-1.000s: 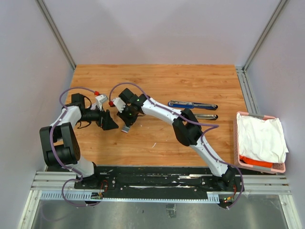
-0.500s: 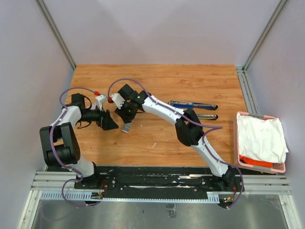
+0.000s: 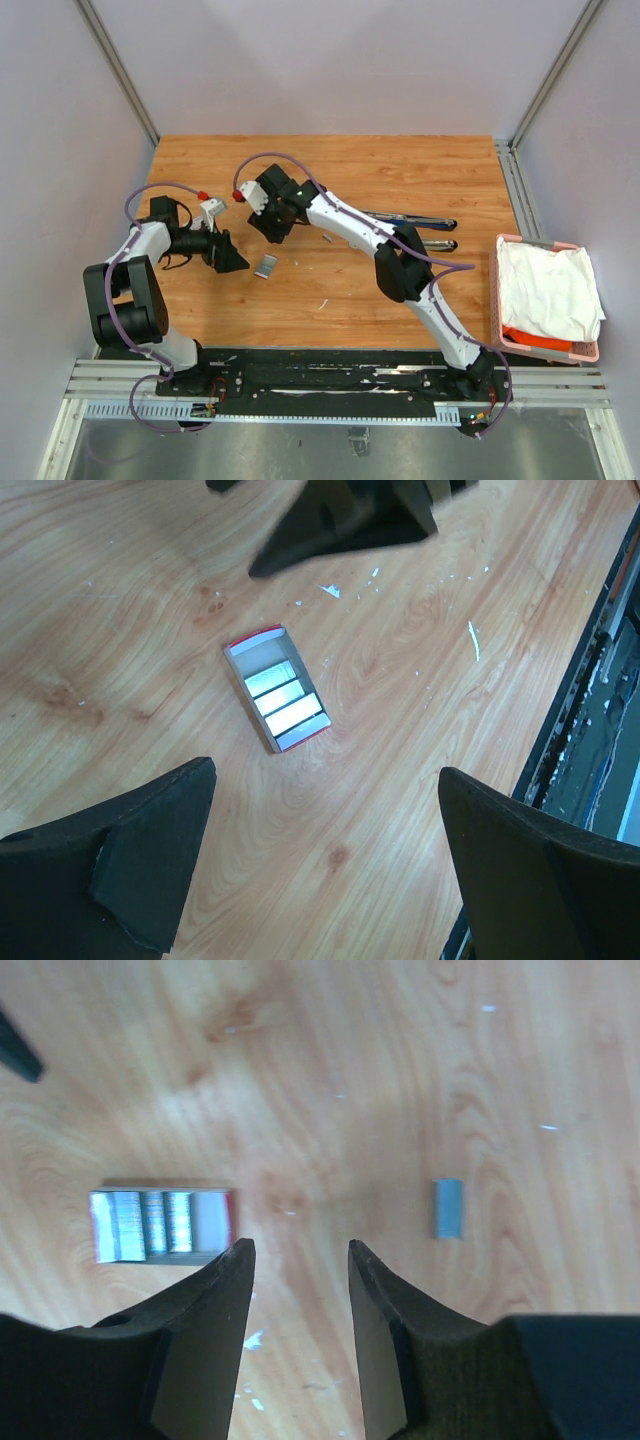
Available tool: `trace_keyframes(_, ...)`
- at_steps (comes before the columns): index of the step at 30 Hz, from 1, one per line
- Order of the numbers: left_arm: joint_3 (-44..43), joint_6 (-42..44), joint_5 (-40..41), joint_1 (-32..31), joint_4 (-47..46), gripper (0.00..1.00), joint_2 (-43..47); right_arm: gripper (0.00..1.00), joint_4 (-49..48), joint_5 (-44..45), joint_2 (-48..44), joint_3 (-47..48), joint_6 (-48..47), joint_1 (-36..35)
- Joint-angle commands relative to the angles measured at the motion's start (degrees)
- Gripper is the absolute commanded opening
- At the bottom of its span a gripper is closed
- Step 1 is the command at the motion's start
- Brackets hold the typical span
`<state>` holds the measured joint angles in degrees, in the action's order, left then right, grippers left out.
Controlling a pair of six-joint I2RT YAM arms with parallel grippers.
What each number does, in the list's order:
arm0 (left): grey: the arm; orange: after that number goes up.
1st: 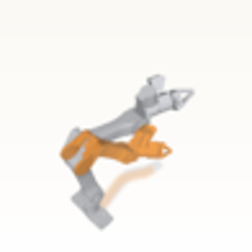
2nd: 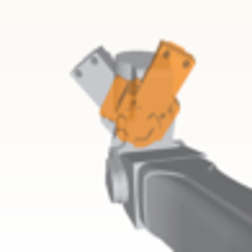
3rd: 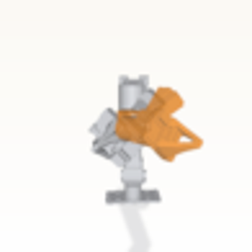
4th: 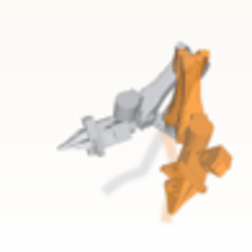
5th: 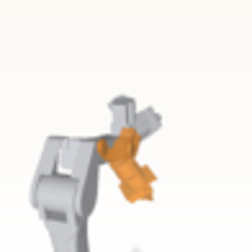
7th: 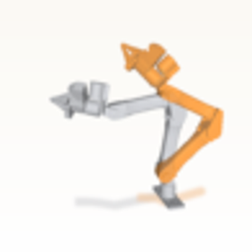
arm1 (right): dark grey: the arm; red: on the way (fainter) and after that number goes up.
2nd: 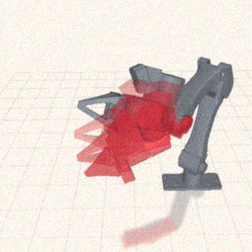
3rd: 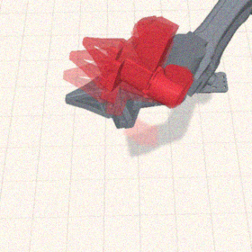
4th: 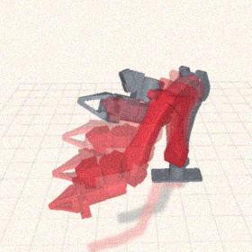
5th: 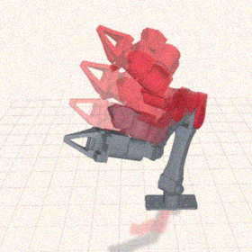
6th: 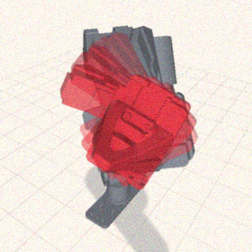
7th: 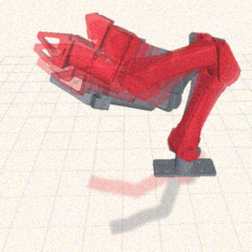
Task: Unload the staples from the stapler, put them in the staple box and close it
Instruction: Place the staple in the staple box, then pick up the staple from the center of the board.
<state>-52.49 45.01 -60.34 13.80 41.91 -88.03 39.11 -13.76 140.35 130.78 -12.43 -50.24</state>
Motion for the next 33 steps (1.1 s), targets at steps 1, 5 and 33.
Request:
trace_keyframes(1,0.55,1.13,-0.52,0.44,0.51,0.98,-0.59,0.44,-2.9,4.06,-0.98,3.23,-2.7,2.64)
trace_keyframes(5,0.55,1.3,-0.68,0.44,0.58,0.98,-0.65,0.43,-4.64,5.18,0.53,4.21,-3.49,4.16)
trace_keyframes(33,0.27,2.14,-0.63,0.44,1.03,0.98,-2.04,0.38,-7.47,3.48,7.34,6.33,-8.33,7.24)
